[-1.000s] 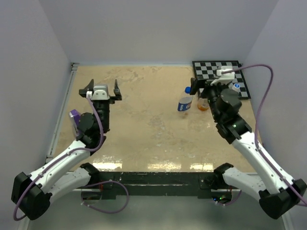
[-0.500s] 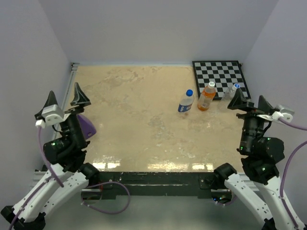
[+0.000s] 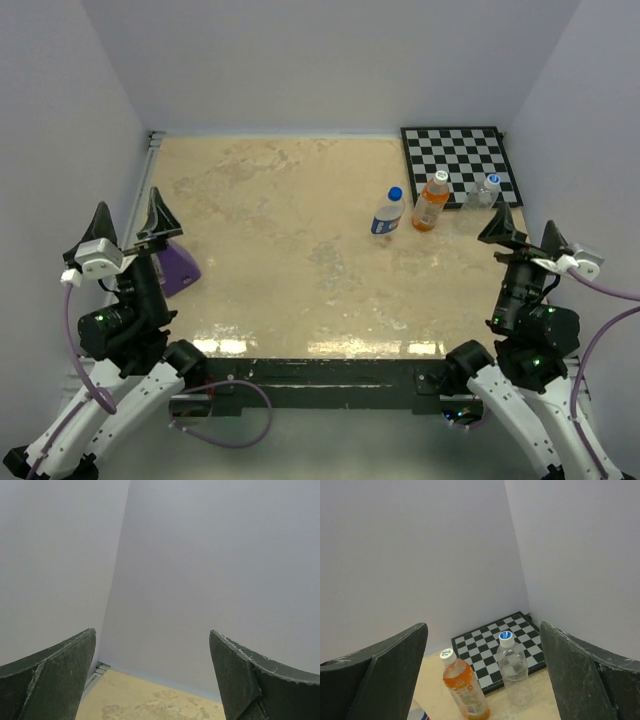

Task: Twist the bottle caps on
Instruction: Reset both arms

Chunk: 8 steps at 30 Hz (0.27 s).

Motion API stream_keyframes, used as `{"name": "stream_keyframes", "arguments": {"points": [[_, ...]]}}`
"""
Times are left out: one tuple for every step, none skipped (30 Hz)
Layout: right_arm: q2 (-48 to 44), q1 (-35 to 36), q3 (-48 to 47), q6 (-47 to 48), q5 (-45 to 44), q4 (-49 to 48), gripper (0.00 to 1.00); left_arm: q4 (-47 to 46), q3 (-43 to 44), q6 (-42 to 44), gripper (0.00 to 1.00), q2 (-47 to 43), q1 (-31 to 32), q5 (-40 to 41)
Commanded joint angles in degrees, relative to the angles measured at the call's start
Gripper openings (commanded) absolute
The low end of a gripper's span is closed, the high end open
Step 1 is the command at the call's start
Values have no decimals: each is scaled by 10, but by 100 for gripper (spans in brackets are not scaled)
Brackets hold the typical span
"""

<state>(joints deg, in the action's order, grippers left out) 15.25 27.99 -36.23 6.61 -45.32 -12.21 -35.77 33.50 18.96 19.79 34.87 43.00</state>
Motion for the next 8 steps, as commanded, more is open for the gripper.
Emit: {"name": "stream_keyframes", "arguments": {"points": [[-18, -2, 19, 0, -19, -45, 99, 9, -5, -11, 100, 9, -3, -16], [-20, -1, 22, 2, -18, -46, 98, 11, -6, -11, 100, 12, -5, -18], [-21, -1, 26, 10, -17, -50, 99, 13, -7, -14, 100, 16, -9, -19], [-23, -1, 32, 16, -20, -56, 99, 14, -10, -17, 100, 18, -13, -23], [-25, -2, 34, 16, -21, -58, 99, 19, -10, -26, 100, 19, -17, -26], [-25, -1, 37, 16, -18, -60, 99, 23, -9, -31, 100, 19, -22, -30], [-27, -1, 38, 15, -14, -62, 99, 24, -11, -34, 100, 18, -25, -34], [-26, -2, 40, 16, -12, -65, 99, 21, -12, -33, 100, 18, -27, -35]]}}
